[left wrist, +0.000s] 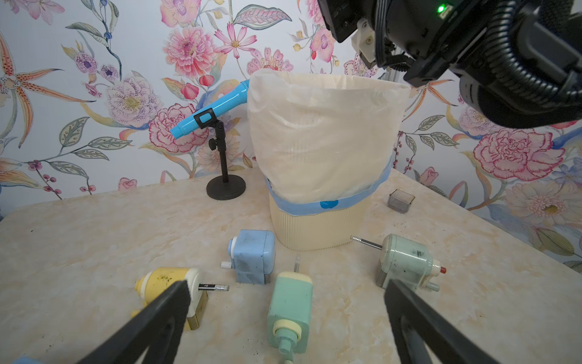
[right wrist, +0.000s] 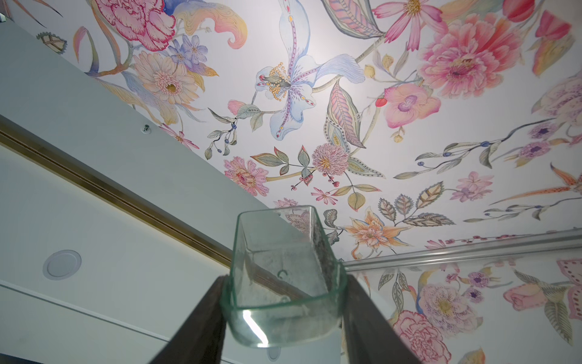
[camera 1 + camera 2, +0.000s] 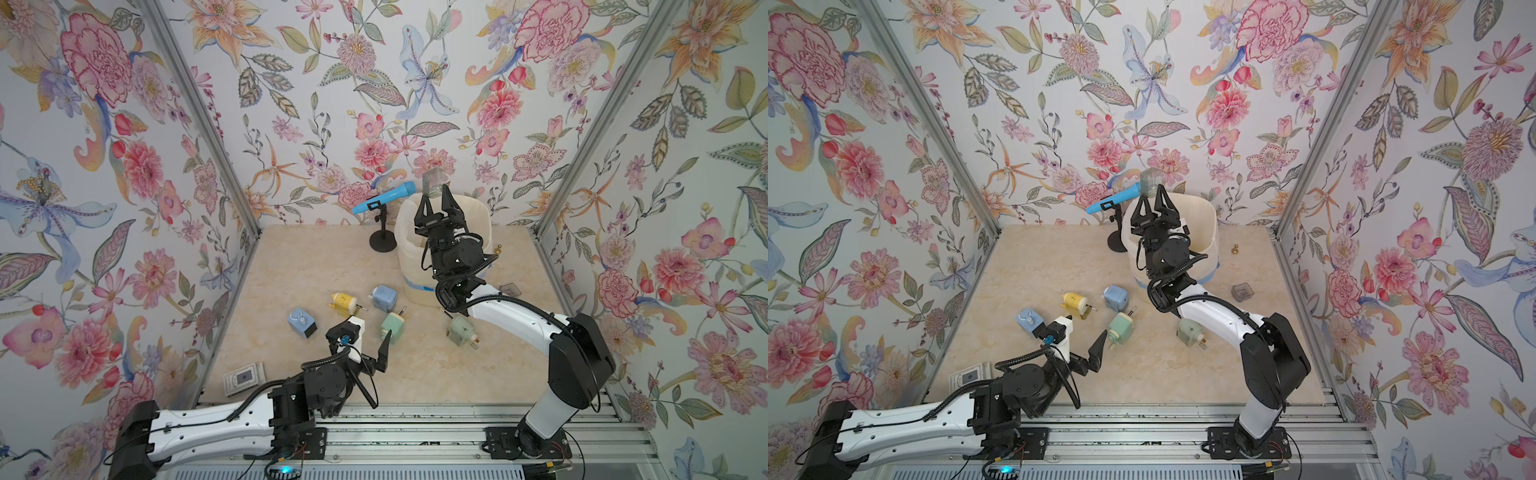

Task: Take out the pencil sharpener tray and clean the shavings
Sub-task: Pour the shavings into the trash bin.

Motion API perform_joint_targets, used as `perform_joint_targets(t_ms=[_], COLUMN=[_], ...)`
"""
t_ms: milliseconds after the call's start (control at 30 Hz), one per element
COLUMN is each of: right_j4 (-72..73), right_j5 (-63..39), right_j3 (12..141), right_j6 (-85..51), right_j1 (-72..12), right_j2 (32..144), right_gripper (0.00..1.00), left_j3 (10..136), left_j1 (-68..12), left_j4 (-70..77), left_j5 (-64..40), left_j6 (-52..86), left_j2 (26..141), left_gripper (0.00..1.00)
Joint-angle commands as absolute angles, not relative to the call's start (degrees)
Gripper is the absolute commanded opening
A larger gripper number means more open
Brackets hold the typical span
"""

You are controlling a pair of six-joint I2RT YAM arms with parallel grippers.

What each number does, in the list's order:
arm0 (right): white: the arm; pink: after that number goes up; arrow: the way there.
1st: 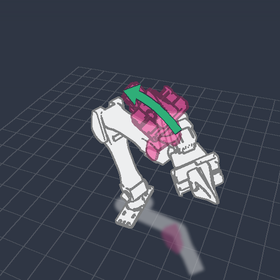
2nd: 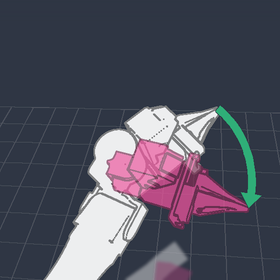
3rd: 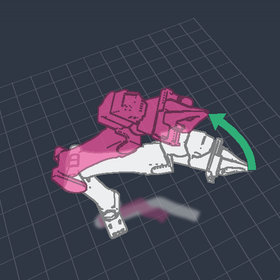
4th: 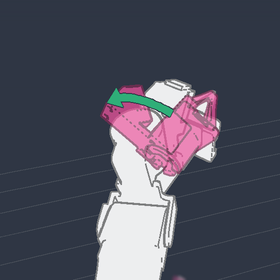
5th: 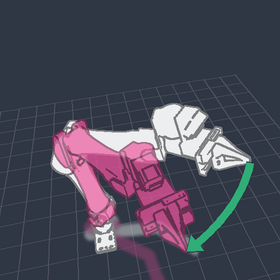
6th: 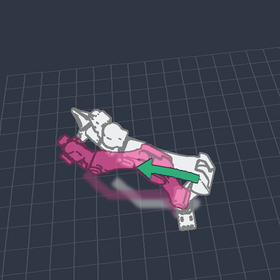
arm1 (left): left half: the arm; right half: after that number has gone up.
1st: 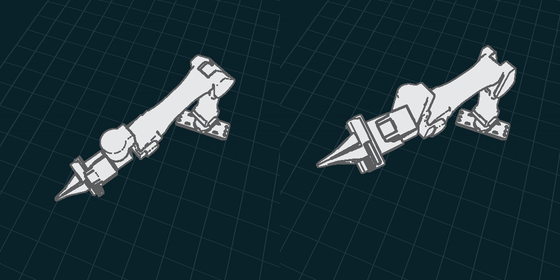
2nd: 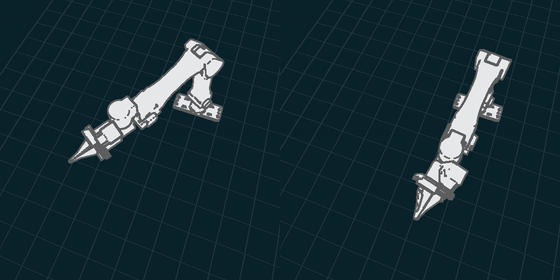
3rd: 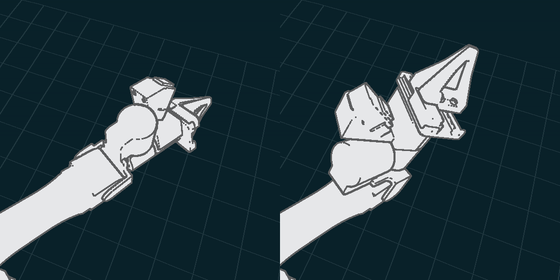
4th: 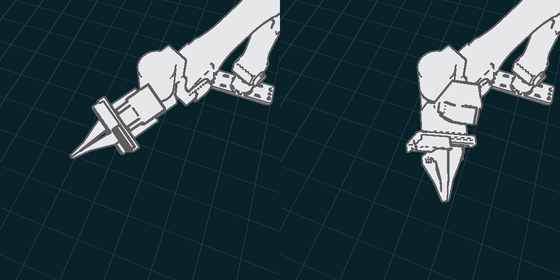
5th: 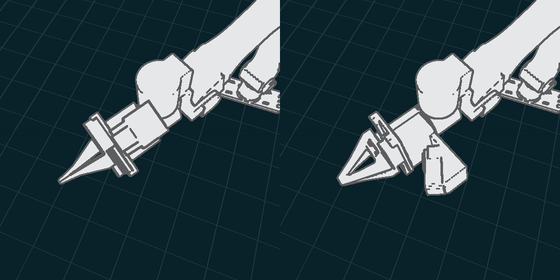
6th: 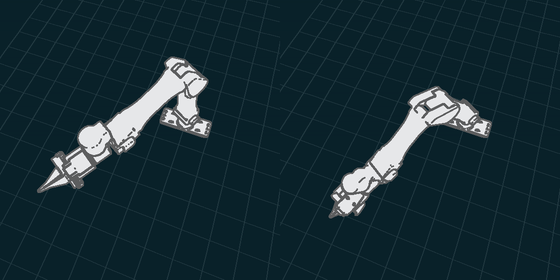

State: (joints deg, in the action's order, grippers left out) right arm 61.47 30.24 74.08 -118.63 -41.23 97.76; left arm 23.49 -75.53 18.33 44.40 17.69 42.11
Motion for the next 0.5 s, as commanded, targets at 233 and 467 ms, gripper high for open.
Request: perform_joint_targets(t_ms=[233, 467], right_j4=[66.49, 69.77], right_j5=[22.48, 18.15], right_j3=[67.28, 65.80], right_j6=[-130.03, -129.54], right_j1=[-41.04, -39.00], right_j2=[92.81, 92.41], right_gripper=[0.38, 0.38], left_j3=[26.63, 24.91], left_j1=[-77.06, -76.93], left_j4=[18.48, 22.84], left_j5=[49.85, 52.82], left_j6=[14.85, 10.81], left_j2=[42.63, 41.35], left_gripper=[1.00, 1.00])
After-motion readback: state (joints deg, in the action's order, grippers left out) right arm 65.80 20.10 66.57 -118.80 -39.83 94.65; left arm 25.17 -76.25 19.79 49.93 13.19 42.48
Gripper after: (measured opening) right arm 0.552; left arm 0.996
